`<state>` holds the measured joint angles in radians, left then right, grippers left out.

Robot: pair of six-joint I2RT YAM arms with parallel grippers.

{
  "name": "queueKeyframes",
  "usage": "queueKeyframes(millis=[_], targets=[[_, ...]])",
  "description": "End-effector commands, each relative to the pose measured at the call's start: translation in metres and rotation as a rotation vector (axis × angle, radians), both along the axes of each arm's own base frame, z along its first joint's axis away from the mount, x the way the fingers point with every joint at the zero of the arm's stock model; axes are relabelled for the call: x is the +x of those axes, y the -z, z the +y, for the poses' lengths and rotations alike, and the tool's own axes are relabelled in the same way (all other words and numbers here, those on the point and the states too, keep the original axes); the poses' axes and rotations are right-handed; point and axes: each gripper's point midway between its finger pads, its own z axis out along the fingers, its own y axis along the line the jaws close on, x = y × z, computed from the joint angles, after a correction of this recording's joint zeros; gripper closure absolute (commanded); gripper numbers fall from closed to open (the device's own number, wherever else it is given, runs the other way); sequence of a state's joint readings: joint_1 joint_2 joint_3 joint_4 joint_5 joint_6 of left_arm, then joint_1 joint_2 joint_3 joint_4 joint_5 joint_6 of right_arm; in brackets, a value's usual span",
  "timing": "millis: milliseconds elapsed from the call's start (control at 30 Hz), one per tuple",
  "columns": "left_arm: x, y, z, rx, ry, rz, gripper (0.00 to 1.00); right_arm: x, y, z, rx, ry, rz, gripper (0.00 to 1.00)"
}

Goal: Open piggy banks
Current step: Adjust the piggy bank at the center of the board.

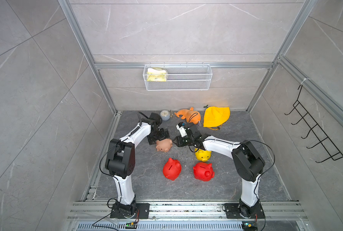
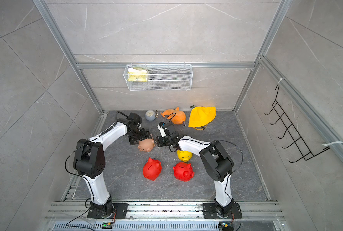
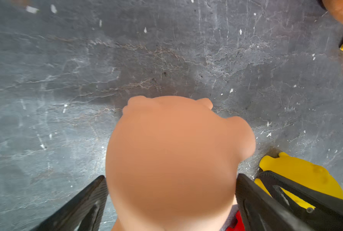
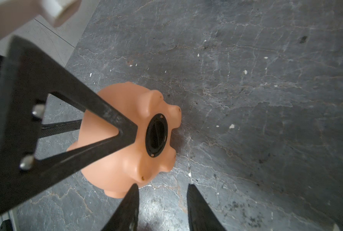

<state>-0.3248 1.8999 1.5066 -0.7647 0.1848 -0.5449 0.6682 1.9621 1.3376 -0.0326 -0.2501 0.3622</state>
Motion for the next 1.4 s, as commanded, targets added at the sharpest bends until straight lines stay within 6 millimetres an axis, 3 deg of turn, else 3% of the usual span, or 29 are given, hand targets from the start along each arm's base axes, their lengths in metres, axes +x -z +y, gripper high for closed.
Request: queueKeyframes(millis=[0, 267, 567, 1000, 1367], targets=[[-0.002, -0.001, 0.003, 0.025, 0.019, 0.016, 0.00, -0.002, 0.009, -0.001, -0.012, -0.007, 0.005, 0.58], [-0.009, 0.012, 0.001, 0.026, 0.053, 0.071, 0.00, -0.004, 0.009, -0.004, -0.017, -0.015, 0.001, 0.51], [0.001, -0.009, 0.000, 0.030, 0.095, 0.038, 0.00, -0.005, 0.009, -0.008, -0.017, -0.014, 0.000, 0.54], [-0.009, 0.005, 0.006, 0.119, 0.063, 0.090, 0.00, -0.006, 0.011, -0.012, -0.029, 0.004, 0.005, 0.53], [-0.007, -0.013, -0.001, 0.162, 0.094, 0.060, 0.00, -0.008, 0.014, -0.013, -0.031, 0.006, 0.014, 0.50]])
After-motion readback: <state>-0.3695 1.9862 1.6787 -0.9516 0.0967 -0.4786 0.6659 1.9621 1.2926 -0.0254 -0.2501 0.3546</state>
